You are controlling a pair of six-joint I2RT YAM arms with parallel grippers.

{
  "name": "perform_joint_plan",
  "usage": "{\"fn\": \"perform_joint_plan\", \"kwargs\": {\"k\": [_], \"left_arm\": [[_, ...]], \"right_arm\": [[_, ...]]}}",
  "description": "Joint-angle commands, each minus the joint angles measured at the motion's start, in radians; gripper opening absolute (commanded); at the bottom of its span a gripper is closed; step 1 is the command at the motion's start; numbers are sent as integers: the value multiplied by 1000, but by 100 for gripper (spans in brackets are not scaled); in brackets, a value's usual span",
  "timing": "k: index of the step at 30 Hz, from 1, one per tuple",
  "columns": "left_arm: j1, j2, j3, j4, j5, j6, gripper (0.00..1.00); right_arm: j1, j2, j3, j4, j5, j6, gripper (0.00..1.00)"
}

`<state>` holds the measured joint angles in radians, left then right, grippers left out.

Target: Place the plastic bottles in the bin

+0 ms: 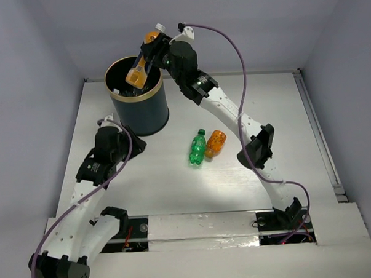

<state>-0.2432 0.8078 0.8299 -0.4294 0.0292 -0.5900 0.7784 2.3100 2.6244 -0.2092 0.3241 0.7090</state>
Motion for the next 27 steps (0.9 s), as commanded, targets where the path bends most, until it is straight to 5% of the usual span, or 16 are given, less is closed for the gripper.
{"fn": "perform_joint_plan", "kwargs": {"k": [1,7,15,22,23,26,27], "left_arm": [[-27,-70,-55,-34,104,-74,43],[-91,-82,-87,-58,129,-68,44],[-197,-44,-89,0,84,-67,62],[-272,60,-49,81,58,-70,68],[-272,97,-38,99,63,-65,68],[-346,191,-8,142,67,-60,68],[-369,215,1,156,57,-62,68]], "right_arm": [[-7,28,92,174,118,-123,57],[-7,78,60,163,196,-304,60],[2,29,16,137,84,-417,99],[2,-113,-27,88,4,-427,99],[2,-151,-71,74,12,-418,97],[2,-380,-394,111,30,-356,36],[2,-525,-502,132,32,-318,23]]}}
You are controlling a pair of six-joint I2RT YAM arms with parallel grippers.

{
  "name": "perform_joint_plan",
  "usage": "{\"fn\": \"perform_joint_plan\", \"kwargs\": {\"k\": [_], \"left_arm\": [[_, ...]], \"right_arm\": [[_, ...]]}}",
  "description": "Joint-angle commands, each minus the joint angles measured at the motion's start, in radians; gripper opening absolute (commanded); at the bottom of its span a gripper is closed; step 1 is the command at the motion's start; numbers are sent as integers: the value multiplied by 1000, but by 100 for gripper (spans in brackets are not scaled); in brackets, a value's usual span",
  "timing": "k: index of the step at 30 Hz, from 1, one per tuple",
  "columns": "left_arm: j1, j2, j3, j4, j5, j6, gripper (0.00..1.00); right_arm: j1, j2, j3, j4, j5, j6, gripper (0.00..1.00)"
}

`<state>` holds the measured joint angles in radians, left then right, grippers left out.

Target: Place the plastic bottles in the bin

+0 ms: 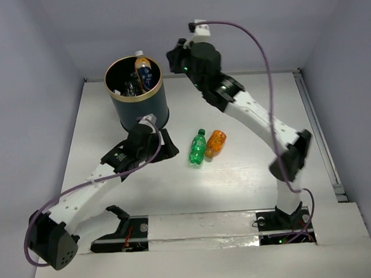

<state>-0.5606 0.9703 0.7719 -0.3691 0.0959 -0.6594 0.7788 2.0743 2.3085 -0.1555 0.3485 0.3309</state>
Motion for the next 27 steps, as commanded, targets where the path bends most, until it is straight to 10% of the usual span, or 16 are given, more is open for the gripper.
{"fn": "perform_joint_plan", "kwargs": {"k": [1,10,12,14,17,27], "left_arm": [[-100,79,70,105,-24,7,68],[-168,399,164,220,-27,-5,74],[-168,465,197,228,-25,3,77],[-168,514,239,229,-45,6,78],[-168,586,309,228,-61,21,82],[-150,866,515,171,-87,81,81]], "right_arm": [[2,-363,-295,100,6,78,5],[-21,-894,-1231,8,-12,301,3],[-32,-950,-1303,-45,-3,330,14],[-44,-980,-1371,-84,-18,355,57],[-104,-976,-1419,-88,-66,372,87],[-231,-744,-1356,-116,-193,381,99]]}}
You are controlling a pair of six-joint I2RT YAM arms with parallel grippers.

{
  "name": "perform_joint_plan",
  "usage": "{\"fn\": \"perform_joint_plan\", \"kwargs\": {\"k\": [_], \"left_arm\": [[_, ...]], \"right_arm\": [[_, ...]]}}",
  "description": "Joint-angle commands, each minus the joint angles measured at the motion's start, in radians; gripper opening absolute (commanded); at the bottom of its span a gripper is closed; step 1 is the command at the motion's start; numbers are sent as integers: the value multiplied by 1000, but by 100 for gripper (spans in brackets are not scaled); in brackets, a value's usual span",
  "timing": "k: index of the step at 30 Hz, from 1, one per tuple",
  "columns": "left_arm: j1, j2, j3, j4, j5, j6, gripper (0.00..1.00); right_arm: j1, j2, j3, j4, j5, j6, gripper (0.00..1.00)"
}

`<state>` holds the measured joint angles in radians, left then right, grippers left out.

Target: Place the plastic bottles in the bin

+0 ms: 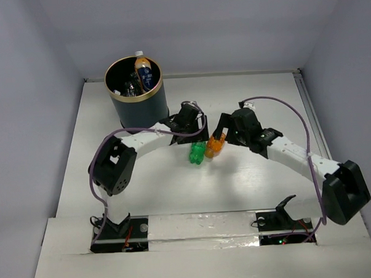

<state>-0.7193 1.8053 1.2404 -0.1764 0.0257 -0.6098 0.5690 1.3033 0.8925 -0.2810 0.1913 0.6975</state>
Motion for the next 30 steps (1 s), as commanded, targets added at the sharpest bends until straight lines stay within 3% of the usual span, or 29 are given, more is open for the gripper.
{"fn": "perform_joint_plan", "kwargs": {"k": [1,7,14,19,23,28,30], "left_arm": [[9,55,54,-26,-51,33,80],[18,80,28,-8,-64,31,68],[18,-27,-48,8,-69,16,35],[18,-251,-35,-26,-67,13,34],[40,-354,141,-124,-127,54,33],[254,-363,376,-195,-109,102,33],[325,-340,490,-210,-116,110,33]], "right_arm": [[-21,62,69,8,-38,16,99],[-52,197,126,-1,-46,22,99],[-70,318,144,14,-56,36,96],[-70,364,141,45,-79,34,85],[-70,381,152,62,-84,30,73],[-70,334,108,86,-85,37,51],[-70,274,86,98,-92,36,49]]}}
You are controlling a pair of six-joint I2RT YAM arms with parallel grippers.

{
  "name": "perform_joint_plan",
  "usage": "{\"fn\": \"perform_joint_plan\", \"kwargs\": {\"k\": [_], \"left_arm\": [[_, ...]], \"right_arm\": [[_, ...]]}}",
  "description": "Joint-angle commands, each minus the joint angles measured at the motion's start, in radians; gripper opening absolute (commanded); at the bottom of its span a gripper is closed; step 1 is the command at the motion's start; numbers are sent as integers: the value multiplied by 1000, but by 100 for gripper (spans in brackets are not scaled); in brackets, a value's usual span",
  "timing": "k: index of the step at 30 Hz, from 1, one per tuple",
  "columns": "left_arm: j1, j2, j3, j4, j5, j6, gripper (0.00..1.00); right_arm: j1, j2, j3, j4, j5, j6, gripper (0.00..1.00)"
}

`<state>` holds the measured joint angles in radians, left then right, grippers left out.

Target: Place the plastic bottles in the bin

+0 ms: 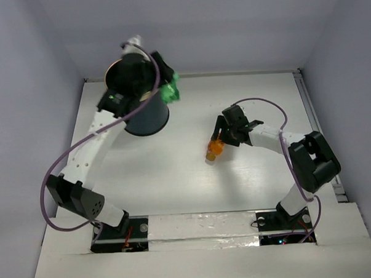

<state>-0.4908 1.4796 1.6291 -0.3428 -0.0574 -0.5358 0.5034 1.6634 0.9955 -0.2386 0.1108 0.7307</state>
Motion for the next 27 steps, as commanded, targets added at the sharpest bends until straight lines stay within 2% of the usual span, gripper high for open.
{"fn": "perform_joint_plan", "kwargs": {"k": [1,4,8,11,17,19,23,27], "left_arm": [[160,-7,133,-42,-47,39,33],[263,51,265,-39,-41,34,33],[310,184,444,-70,-117,78,34],[337,237,459,-59,-214,105,34],[337,246,342,73,-341,200,40],[337,245,292,105,-372,227,47],[337,205,201,142,-351,247,82],[337,139,190,128,-262,214,92]], "right_arm": [[-5,-114,-29,59,-10,-1,49],[-5,-229,-73,62,3,-11,49],[-5,-367,-87,36,6,-34,50],[-5,-448,-60,3,13,-56,50],[-5,-491,136,-67,10,-94,50],[-5,-469,207,-74,4,-100,50],[18,-375,455,-73,1,-100,49],[70,-225,693,-56,15,-102,49]]}}
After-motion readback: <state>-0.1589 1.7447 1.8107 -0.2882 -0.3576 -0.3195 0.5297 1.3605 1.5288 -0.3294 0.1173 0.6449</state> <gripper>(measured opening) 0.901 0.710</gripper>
